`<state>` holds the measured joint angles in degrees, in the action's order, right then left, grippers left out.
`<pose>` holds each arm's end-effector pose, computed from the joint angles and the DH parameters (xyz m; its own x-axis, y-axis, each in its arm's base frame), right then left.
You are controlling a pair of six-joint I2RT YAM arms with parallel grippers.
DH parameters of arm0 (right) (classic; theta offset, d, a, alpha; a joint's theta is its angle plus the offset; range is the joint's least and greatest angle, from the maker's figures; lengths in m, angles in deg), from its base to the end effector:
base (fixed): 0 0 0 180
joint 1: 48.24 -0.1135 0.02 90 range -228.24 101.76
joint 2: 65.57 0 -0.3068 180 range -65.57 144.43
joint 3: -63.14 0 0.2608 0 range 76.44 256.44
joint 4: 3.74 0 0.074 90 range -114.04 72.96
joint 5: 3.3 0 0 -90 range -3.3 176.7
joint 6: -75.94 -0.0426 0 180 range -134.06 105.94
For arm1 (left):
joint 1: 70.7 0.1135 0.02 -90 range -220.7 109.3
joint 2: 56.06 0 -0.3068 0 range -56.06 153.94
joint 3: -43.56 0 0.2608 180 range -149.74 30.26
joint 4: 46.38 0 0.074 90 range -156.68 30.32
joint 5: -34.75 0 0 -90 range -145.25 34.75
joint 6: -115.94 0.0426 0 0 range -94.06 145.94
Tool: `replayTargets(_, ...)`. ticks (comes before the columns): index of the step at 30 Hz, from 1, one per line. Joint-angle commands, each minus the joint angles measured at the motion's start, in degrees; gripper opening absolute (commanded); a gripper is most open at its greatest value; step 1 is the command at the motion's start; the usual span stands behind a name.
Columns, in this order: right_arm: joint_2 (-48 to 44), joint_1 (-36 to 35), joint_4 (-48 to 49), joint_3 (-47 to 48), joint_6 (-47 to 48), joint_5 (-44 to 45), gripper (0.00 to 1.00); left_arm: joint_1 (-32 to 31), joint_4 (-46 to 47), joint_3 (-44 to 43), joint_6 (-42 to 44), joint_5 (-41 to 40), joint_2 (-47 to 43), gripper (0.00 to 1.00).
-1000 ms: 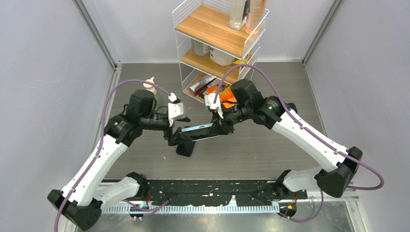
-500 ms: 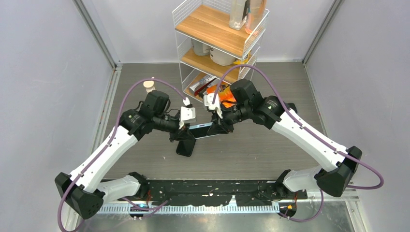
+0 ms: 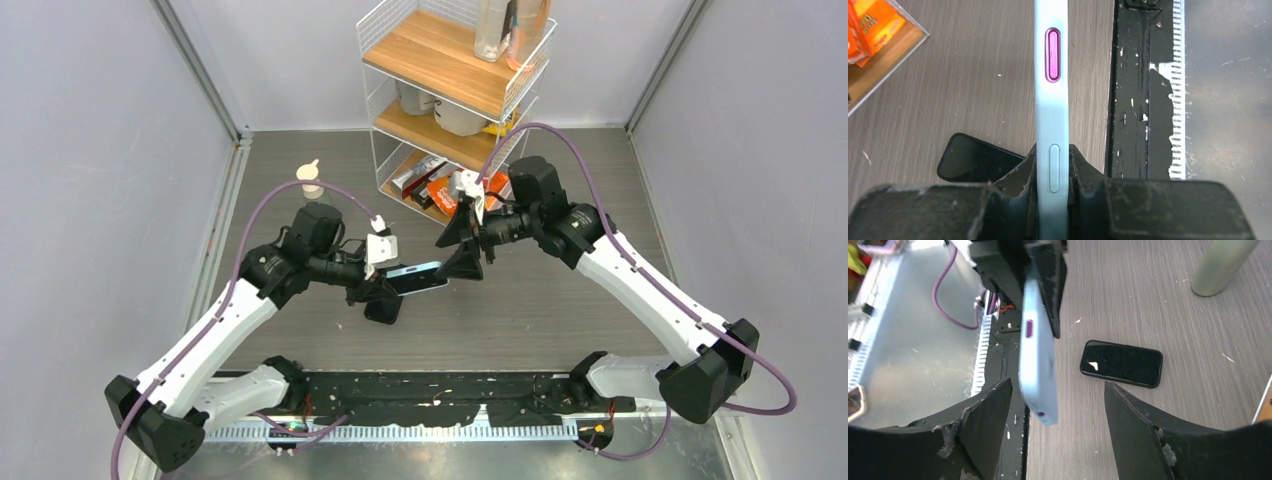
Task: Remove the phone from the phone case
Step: Remove the phone case from the phone.
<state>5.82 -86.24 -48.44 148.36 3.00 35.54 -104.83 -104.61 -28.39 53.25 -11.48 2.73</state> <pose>0.1859 0.1873 0.4149 -0.1187 -0.3262 -0.9378 -0.9914 -0.0137 0.1303 0.1399 -0.1304 0.3611 -0.1493 0.5014 -0.8522 0.9882 0.1053 -0.1111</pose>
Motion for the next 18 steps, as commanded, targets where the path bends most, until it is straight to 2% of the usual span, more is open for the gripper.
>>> replayTargets(1,-0.8,2.9,12.0,-3.3,-9.9,-11.4,0.74,-0.2,8.6,0.8,-2.4,1.4,-4.4,0.00)
replayTargets(4,-0.3,2.9,13.8,-4.0,-11.5,-13.0,0.72,-0.3,9.7,1.9,-3.0,1.3,-5.1,0.00)
replayTargets(12,2.2,2.9,17.3,-3.5,-15.3,-16.0,0.58,-0.3,10.2,2.7,-3.0,1.3,-4.8,0.00)
replayTargets(18,3.2,2.9,18.3,-3.8,-16.3,-16.7,0.29,-0.3,10.6,2.7,-3.1,1.6,-4.7,0.00)
